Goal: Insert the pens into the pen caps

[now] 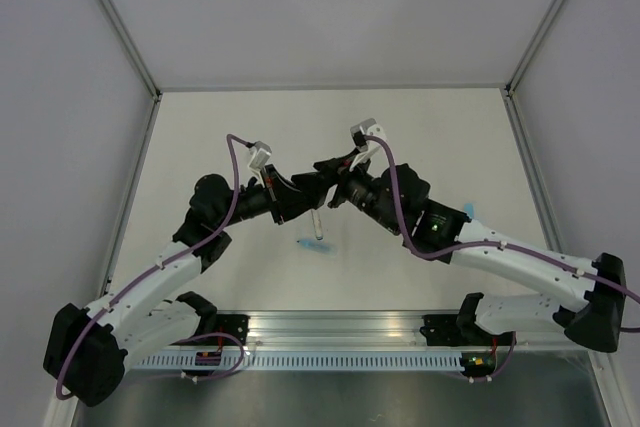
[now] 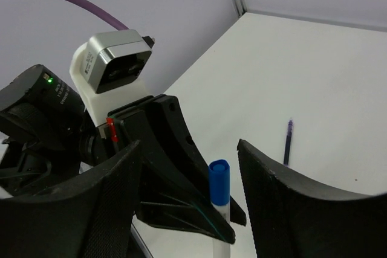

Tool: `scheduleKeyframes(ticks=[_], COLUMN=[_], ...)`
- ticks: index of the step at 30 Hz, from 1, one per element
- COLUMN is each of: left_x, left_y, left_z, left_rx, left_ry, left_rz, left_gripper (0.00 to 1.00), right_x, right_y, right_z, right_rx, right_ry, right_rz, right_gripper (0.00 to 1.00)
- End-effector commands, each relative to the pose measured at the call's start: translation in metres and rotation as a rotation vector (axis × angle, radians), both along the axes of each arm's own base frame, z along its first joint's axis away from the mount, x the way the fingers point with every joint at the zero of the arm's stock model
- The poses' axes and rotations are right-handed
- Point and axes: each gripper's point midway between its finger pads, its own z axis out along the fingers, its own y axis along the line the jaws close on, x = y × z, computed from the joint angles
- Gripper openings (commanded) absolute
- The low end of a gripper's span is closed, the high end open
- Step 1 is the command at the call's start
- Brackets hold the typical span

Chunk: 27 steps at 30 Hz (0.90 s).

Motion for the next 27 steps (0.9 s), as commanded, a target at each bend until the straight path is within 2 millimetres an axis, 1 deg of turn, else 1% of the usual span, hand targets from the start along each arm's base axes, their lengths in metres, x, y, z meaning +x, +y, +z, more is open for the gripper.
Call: scheduleKeyframes(ticks=[1,2,3,4,5,6,7,8,9,10,11,13,14,16,17,19,20,21,24,25,27], left_x=[0.003,0.003,0.003,0.004,0.002,0.001,0.001,-0.001,-0.001,-0.002,-0.004,-0.007,-0.01,-0.013,-0.014,-0.016,-0.018,-0.02,-0.024,-0.025,-0.029], left_y=[0.004,0.004,0.004,0.004,0.004,0.004,0.004,0.005,0.005,0.006,0.007,0.007,0.007,0.008,0.008,0.01,0.009,0.01,0.011,0.012,0.012], left_z=[0.012,0.012,0.012,0.012,0.013,0.015,0.017,0.02,0.024,0.027,0.033,0.041,0.045,0.053,0.055,0.061,0.062,0.063,0.065,0.066,0.07], left_rx=[-0.04,-0.039,-0.039,-0.041,-0.045,-0.051,-0.057,-0.067,-0.076,-0.082,-0.095,-0.111,-0.117,-0.128,-0.129,-0.143,-0.15,-0.154,-0.175,-0.183,-0.199], left_ry=[-0.054,-0.057,-0.055,-0.056,-0.05,-0.052,-0.053,-0.051,-0.054,-0.058,-0.06,-0.062,-0.067,-0.074,-0.076,-0.079,-0.083,-0.084,-0.065,-0.064,-0.069], left_rz=[0.032,0.034,0.037,0.035,0.031,0.029,0.029,0.029,0.031,0.033,0.029,0.019,0.01,0.002,0.002,0.001,-0.008,-0.01,-0.017,-0.017,-0.032], left_gripper=[0.02,0.02,0.02,0.02,0.02,0.02,0.02,0.02,0.02,0.02,0.02,0.02,0.02,0.02,0.02,0.02,0.02,0.02,0.02,0.02,0.02], right_x=[-0.009,-0.014,-0.017,-0.021,-0.03,-0.037,-0.042,-0.053,-0.058,-0.064,-0.071,-0.075,-0.078,-0.081,-0.08,-0.08,-0.077,-0.075,-0.072,-0.071,-0.071], right_y=[-0.028,-0.036,-0.039,-0.041,-0.039,-0.042,-0.043,-0.04,-0.041,-0.04,-0.039,-0.038,-0.033,-0.027,-0.022,-0.015,-0.012,-0.009,-0.002,0.002,0.007], right_z=[0.029,0.03,0.029,0.024,0.013,0.011,0.003,-0.016,-0.021,-0.037,-0.041,-0.054,-0.061,-0.062,-0.069,-0.065,-0.069,-0.065,-0.064,-0.069,-0.068], right_rx=[0.011,0.013,0.008,-0.013,-0.039,-0.041,-0.062,-0.089,-0.093,-0.111,-0.111,-0.133,-0.151,-0.155,-0.173,-0.163,-0.169,-0.156,-0.144,-0.153,-0.141], right_ry=[-0.067,-0.073,-0.077,-0.078,-0.074,-0.078,-0.077,-0.06,-0.061,-0.051,-0.051,-0.039,-0.037,-0.042,-0.029,-0.038,-0.034,-0.046,-0.05,-0.04,-0.039], right_rz=[-0.012,-0.011,-0.004,0.015,0.063,0.089,0.117,0.18,0.207,0.24,0.277,0.301,0.335,0.368,0.38,0.398,0.397,0.389,0.394,0.401,0.413], right_gripper=[0.71,0.73,0.74,0.75,0.76,0.76,0.76,0.77,0.77,0.77,0.77,0.77,0.77,0.77,0.77,0.75,0.74,0.74,0.73,0.73,0.7])
